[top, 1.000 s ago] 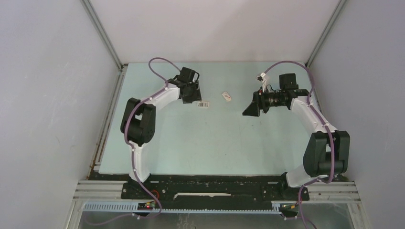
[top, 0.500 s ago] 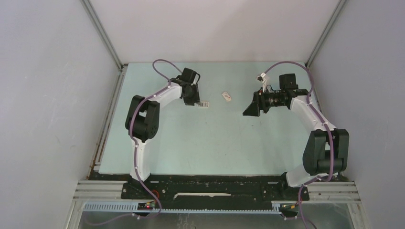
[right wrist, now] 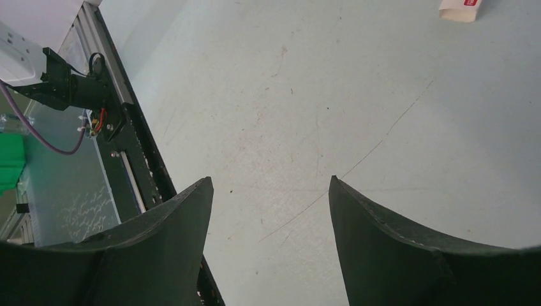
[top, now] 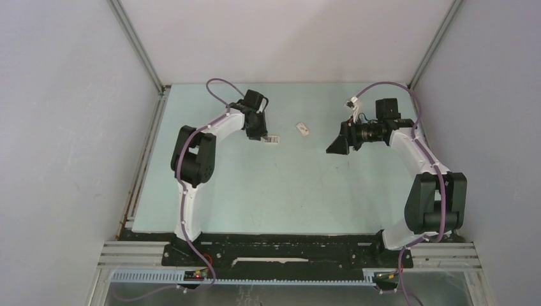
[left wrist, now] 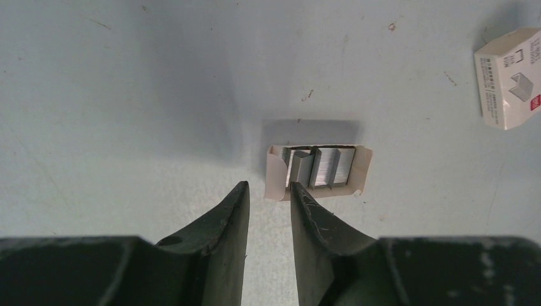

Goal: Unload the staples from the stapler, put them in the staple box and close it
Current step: Move the staple box to the center of the board.

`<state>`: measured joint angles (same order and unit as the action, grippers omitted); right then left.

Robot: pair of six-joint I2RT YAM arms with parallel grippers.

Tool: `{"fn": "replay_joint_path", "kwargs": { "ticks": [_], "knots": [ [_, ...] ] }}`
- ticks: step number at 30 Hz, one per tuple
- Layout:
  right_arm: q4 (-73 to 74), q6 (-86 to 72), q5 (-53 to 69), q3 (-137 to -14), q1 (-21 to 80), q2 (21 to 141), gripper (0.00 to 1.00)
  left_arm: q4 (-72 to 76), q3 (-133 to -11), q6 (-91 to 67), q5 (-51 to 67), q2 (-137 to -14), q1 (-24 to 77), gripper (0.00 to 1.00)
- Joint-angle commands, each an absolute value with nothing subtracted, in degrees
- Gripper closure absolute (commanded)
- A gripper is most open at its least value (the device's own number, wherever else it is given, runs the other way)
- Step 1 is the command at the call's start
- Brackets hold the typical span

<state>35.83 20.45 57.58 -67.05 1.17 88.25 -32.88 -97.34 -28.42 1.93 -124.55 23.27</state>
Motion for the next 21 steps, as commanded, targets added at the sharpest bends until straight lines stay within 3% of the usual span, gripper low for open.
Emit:
{"fn": "replay_joint_path", "kwargs": {
  "ticks": [1,11,21],
  "knots": [
    [34.6,20.4,58.9,-67.0,0.5,88.1,0.24,-33.8,-100.8,-27.4,3.0,-125.4,22.7,0.65],
    [34.6,20.2,58.9,-67.0,0.4,88.2,0.24,-34.2,-101.7,-27.4,3.4,-126.1,22.7,0.77],
    [34.5,20.1,58.9,-67.0,0.4,88.2,0.24,-34.2,-101.2,-27.2,4.1,-125.8,22.7,0.95]
  ]
}}
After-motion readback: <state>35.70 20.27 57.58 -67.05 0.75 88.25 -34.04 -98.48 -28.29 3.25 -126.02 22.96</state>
